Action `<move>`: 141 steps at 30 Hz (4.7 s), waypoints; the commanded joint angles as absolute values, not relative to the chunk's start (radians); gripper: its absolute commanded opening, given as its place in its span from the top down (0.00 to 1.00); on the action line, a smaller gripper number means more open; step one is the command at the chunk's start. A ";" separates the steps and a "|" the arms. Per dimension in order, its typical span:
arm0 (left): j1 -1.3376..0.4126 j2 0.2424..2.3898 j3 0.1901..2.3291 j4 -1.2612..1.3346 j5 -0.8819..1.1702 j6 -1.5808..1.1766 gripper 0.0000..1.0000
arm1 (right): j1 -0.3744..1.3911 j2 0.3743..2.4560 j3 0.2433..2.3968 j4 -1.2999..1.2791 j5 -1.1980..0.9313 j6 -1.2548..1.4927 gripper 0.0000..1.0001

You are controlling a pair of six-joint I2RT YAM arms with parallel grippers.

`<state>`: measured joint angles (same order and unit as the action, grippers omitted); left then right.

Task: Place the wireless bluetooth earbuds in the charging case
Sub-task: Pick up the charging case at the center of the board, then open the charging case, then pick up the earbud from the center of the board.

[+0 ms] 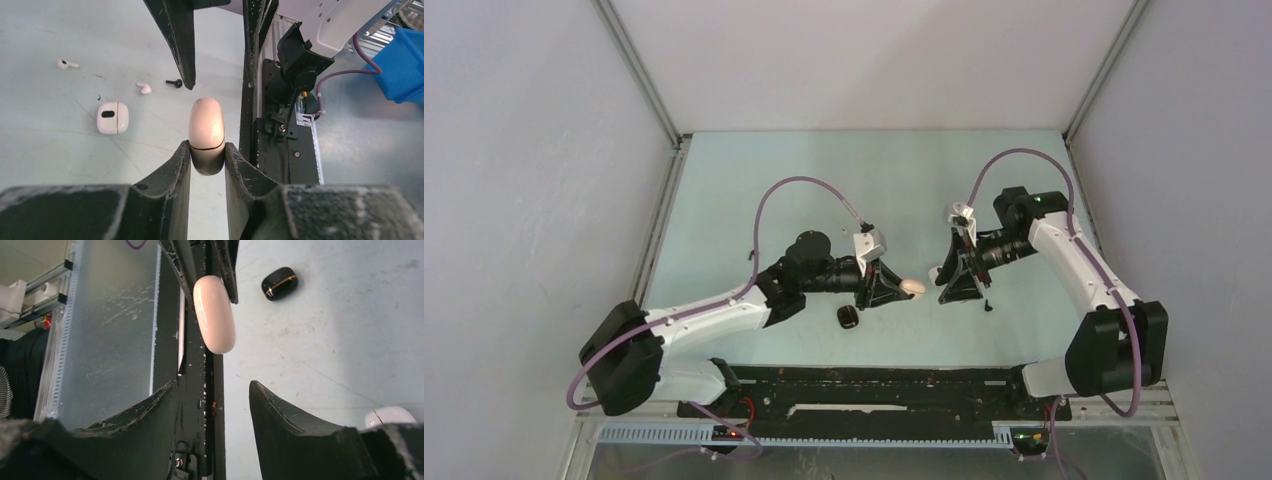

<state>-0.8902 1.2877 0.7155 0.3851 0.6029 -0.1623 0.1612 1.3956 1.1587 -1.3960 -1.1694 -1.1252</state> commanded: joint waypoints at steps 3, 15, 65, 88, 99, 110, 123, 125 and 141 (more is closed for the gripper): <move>-0.901 1.238 0.723 0.448 0.622 -0.077 1.00 | 0.193 1.382 1.166 -1.428 -1.290 -1.175 0.42; -0.901 1.293 0.758 0.512 0.719 -0.186 1.00 | 0.316 1.256 1.108 -1.070 -1.172 -0.850 0.49; -0.992 1.365 0.655 0.621 0.576 -0.041 0.53 | 0.555 1.167 1.181 -1.127 -0.753 -0.786 1.00; -1.001 1.372 0.636 0.686 0.562 -0.056 0.99 | 0.587 1.172 1.196 -1.097 -0.727 -0.695 0.82; -1.010 1.350 0.586 0.795 0.572 -0.052 1.00 | 0.454 1.245 1.206 -1.101 -0.910 -0.641 0.42; -1.017 1.341 0.575 0.811 0.576 -0.067 1.00 | 0.306 1.322 1.292 -1.165 -1.115 -0.622 0.43; -1.008 1.208 0.536 0.751 0.487 -0.179 1.00 | 0.131 1.226 1.316 -1.133 -1.120 -0.632 0.43; -1.002 1.130 0.538 0.644 0.460 -0.157 1.00 | 0.125 1.229 1.317 -1.082 -1.064 -0.608 0.47; -0.678 0.623 0.498 0.094 0.294 -0.206 1.00 | 0.401 1.524 1.311 -0.466 -0.611 -0.261 0.66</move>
<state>-0.7525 0.7055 0.5060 0.2409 0.3561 -0.2050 0.3134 1.4536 1.2827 -0.6754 -0.7483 -0.3653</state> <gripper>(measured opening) 0.296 0.345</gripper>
